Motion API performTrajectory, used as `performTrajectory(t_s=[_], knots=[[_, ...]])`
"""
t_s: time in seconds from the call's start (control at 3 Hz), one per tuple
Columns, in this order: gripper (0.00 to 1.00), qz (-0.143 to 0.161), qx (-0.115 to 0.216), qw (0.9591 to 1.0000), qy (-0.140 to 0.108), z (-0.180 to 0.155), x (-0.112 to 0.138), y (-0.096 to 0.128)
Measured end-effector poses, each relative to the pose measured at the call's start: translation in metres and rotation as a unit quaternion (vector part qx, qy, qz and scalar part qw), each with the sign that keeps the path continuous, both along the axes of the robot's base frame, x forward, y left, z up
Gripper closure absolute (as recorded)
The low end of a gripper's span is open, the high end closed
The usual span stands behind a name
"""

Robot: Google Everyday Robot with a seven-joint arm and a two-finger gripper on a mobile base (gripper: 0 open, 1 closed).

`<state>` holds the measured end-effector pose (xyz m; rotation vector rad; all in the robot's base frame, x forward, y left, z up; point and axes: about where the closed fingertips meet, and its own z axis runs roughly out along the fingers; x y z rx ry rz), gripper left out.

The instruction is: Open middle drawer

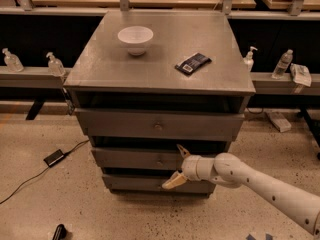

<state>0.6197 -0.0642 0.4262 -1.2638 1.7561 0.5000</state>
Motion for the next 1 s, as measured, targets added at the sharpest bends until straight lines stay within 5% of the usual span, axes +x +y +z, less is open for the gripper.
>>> performTrajectory(t_s=[1.0], knots=[[0.0,0.017,-0.001,0.9997,-0.017,0.04,0.011,0.0]])
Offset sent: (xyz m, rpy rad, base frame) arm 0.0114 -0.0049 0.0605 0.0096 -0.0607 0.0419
